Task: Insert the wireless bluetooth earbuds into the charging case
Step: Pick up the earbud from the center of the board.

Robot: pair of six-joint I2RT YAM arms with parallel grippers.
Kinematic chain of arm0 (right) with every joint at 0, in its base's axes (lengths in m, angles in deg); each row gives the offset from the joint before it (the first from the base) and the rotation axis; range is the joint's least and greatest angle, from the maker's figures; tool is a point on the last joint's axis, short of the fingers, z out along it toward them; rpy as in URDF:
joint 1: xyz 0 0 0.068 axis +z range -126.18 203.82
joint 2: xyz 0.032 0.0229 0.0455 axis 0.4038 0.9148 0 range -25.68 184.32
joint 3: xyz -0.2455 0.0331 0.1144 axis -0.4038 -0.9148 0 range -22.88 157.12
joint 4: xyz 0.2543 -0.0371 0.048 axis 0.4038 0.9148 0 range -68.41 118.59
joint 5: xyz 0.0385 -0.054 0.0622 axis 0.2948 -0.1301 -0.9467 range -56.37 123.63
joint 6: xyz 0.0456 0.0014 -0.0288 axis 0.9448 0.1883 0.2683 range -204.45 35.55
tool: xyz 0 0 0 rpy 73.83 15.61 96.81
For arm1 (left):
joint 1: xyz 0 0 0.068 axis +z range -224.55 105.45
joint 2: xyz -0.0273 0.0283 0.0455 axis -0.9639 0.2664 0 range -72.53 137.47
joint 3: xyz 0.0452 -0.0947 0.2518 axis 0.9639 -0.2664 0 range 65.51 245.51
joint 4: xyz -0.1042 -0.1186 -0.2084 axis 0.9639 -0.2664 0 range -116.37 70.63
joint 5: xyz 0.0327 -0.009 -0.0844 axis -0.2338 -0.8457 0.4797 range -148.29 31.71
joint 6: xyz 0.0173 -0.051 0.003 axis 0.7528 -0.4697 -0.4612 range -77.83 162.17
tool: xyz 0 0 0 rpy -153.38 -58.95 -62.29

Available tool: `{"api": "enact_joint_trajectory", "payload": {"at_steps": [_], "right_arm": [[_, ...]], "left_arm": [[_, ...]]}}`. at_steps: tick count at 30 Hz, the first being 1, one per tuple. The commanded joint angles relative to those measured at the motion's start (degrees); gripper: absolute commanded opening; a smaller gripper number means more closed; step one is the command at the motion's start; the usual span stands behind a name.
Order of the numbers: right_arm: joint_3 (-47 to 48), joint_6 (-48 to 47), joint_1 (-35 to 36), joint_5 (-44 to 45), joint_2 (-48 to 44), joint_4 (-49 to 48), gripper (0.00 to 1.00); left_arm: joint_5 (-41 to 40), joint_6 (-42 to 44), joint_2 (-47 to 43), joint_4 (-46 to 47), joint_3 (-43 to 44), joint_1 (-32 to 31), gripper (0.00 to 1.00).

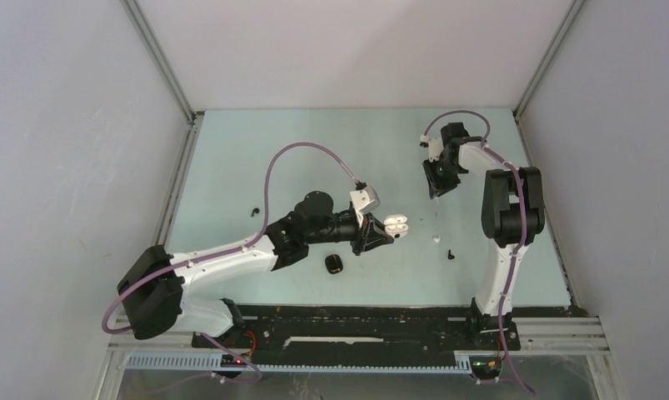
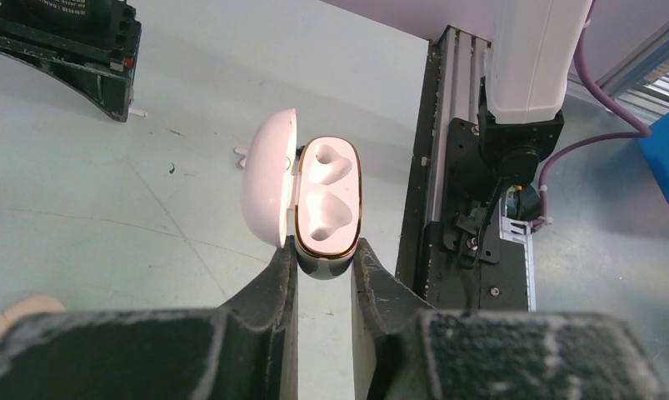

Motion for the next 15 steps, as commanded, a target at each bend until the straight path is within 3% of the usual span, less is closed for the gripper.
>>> {"api": "enact_joint_trajectory", "payload": {"at_steps": [1, 11, 15], "right_arm": [[1.5, 0.5, -0.2, 0.4, 0.4, 0.4, 0.28], [1.5, 0.4, -0.4, 1.0, 1.1, 0.6, 0.29], [1.4, 0.3, -0.5, 0.2, 0.3, 0.8, 0.23]], "left_arm": [[0.4, 1.5, -0.2, 0.4, 2.8, -0.5, 0.00], [0.1, 1.8, -0.1, -0.5, 3.1, -0.7, 0.00], [0.2, 2.0, -0.1, -0.6, 3.2, -0.9, 0.00]]}}
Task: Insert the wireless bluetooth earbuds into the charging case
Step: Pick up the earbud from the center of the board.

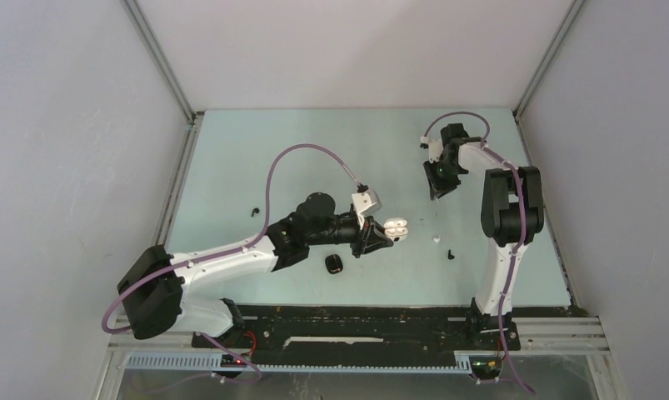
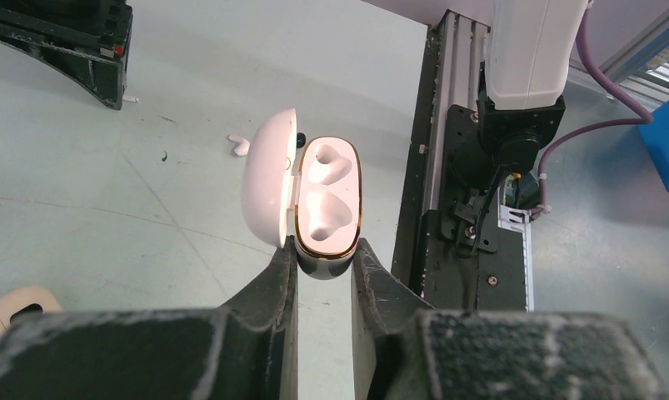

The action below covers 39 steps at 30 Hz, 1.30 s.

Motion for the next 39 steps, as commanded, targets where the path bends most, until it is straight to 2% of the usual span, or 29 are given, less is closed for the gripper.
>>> {"api": "enact_joint_trajectory", "payload": {"at_steps": [1, 8, 14, 17, 19, 26, 32, 39], "right_arm": [[1.3, 0.3, -0.3, -0.5, -1.0, 0.4, 0.22], [-2.1, -0.1, -1.5, -7.3, -14.4, 0.8, 0.17], [-7.5, -1.4, -4.2, -24.3, -32.3, 1.9, 0.14], [-10.1, -3.9, -4.3, -30.4, -40.6, 1.5, 0.09], [-11.6, -5.6, -4.2, -33.2, -45.8, 0.4, 0.00], [-16.8, -7.3, -4.2, -43.8, -61.5, -7.7, 0.00], [-22.9, 3.3, 0.4, -45.6, -73.2, -22.4, 0.00], [-31.4, 19.8, 7.7, -45.2, -77.2, -33.1, 0.00]], "left_arm": [[0.2, 1.6, 0.0, 1.2, 3.1, -0.4, 0.00], [0.5, 1.6, 0.5, 1.2, 3.2, -0.4, 0.00], [1.2, 1.7, 1.1, 1.2, 3.3, -0.5, 0.00], [1.9, 2.0, 1.3, 1.1, 3.3, -0.4, 0.00], [2.2, 2.0, 1.4, 1.2, 3.3, -0.5, 0.00], [3.4, 2.1, 1.6, 2.9, 2.9, -0.4, 0.00], [3.3, 2.5, -0.2, 8.7, 0.2, -0.4, 0.00], [3.1, 2.1, -2.7, 16.4, -2.5, 0.8, 0.00]]}}
